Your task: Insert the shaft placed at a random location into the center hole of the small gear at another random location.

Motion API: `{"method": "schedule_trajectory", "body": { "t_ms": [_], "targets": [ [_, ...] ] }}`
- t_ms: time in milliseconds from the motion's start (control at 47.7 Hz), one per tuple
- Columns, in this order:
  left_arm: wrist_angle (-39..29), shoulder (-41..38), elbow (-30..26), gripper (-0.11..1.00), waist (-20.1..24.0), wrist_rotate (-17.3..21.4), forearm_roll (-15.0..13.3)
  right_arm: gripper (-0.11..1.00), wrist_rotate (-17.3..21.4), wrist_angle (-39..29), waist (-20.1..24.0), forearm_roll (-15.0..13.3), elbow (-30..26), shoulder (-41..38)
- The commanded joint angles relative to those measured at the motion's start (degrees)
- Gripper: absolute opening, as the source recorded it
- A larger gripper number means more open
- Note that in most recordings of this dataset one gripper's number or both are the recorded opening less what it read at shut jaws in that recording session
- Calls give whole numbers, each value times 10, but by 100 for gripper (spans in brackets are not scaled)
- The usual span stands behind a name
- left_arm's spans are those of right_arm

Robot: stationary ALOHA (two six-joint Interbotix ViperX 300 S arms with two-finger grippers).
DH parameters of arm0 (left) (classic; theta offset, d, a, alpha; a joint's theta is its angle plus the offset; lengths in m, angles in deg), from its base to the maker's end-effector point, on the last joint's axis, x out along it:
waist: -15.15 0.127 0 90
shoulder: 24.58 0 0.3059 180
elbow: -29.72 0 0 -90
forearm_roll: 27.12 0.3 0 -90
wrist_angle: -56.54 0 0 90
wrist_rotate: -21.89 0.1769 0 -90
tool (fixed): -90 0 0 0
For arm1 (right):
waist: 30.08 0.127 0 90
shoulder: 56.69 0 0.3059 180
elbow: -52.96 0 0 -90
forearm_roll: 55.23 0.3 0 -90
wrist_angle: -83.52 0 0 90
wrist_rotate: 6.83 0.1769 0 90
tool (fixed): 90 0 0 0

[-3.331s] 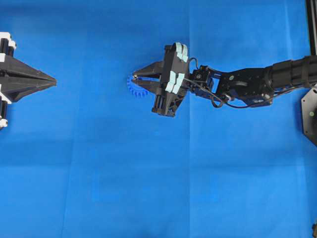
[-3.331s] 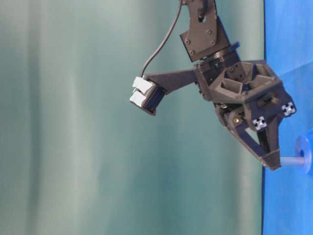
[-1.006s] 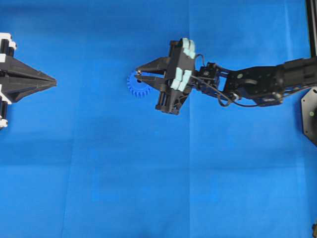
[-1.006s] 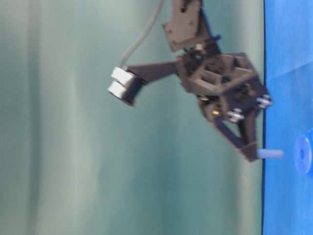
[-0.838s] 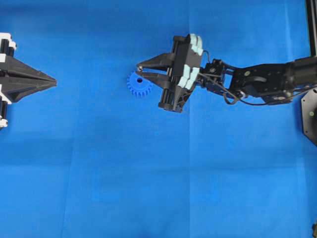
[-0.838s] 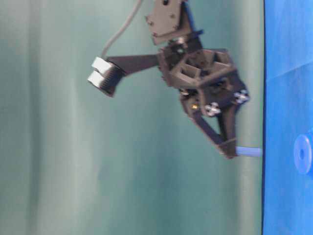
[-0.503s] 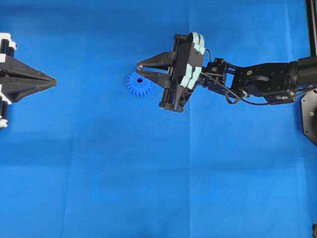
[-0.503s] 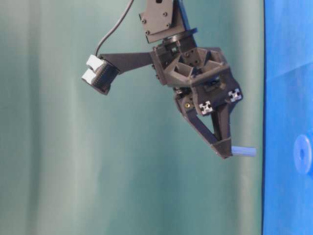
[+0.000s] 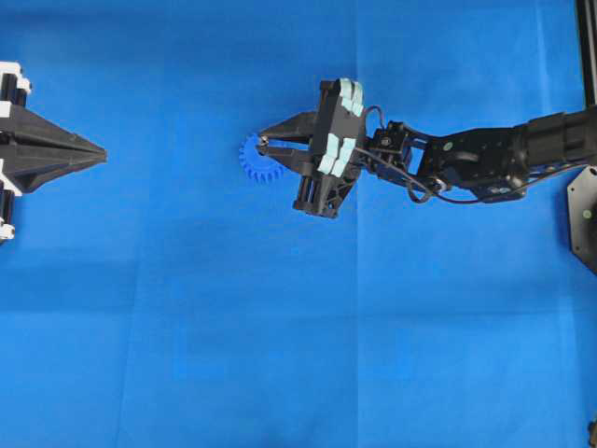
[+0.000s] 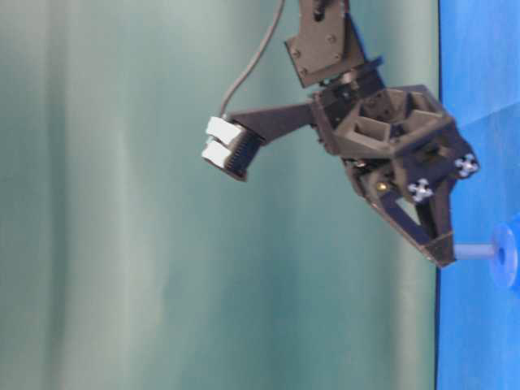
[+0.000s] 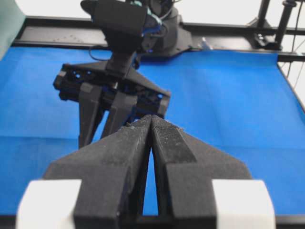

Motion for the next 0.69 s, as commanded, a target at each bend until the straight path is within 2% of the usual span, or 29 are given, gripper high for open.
{"method": "schedule_trajectory", "body": {
  "t_ms": [0, 335, 670],
  "targets": [
    [3, -2, -5, 0, 1, 0, 0, 3, 1, 9, 4, 4, -15, -3],
    [3, -3, -6, 0, 1, 0, 0, 3, 1, 16, 4, 31, -18, -40],
    [3, -3, -5, 0, 1, 0, 0, 3, 1, 12, 4, 33, -21, -52]
  ]
}}
